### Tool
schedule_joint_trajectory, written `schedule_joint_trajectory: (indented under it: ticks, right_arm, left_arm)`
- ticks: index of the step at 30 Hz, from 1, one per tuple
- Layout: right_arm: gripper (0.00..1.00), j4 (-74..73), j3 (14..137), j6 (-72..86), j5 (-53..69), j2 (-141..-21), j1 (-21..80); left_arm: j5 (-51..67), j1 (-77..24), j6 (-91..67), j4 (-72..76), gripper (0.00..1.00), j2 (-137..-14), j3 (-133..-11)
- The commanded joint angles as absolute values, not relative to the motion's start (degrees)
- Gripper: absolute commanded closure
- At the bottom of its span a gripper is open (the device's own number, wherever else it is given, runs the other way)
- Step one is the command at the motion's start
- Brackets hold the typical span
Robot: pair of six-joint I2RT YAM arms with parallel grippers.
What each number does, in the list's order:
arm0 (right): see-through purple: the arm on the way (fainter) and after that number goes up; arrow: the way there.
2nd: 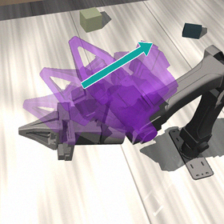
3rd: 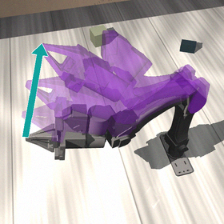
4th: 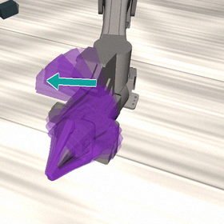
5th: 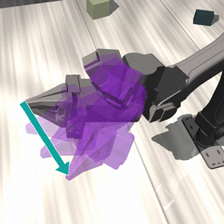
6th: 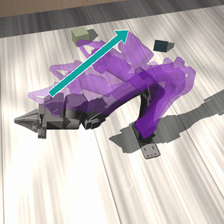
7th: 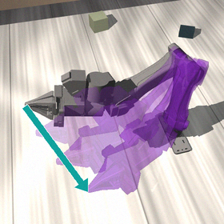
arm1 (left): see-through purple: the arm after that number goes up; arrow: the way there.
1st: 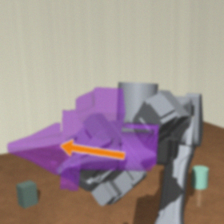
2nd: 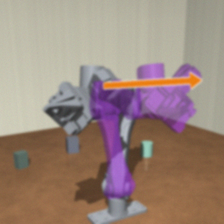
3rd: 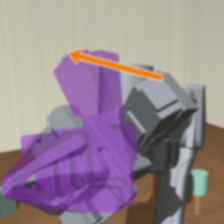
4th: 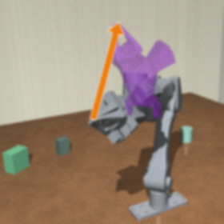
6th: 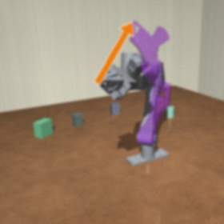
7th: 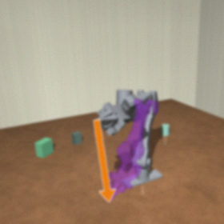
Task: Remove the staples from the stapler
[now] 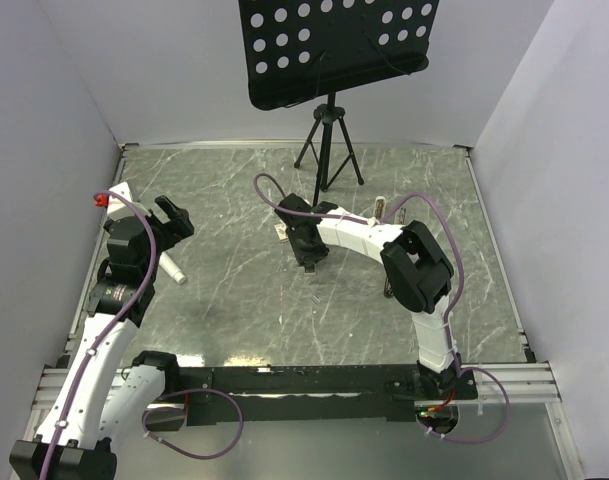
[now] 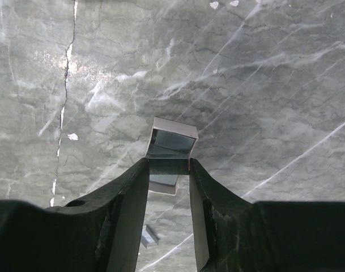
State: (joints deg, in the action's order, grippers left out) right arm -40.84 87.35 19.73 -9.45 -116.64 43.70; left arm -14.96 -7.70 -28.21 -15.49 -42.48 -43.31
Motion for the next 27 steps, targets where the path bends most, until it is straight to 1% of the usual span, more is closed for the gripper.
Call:
schedule_joint_trajectory:
  ticks: [1, 9, 27]
  right_arm:
    - [0.59, -41.6, 90.1, 23.2, -10.4, -115.4, 43.9]
    - [0.59, -41.7, 89.6, 26.5, -10.5, -116.0, 44.0]
    - [0.57, -42.8, 90.8, 26.9, -11.1, -117.5, 44.0]
  left_arm:
    - [-15.5, -7.8, -27.9, -13.7, 0.03, -41.7, -43.2]
    - [-15.3, -7.8, -28.0, -13.6, 0.03, -41.8, -43.2]
    - [-15.3, -7.8, -28.0, -13.6, 0.03, -41.7, -43.2]
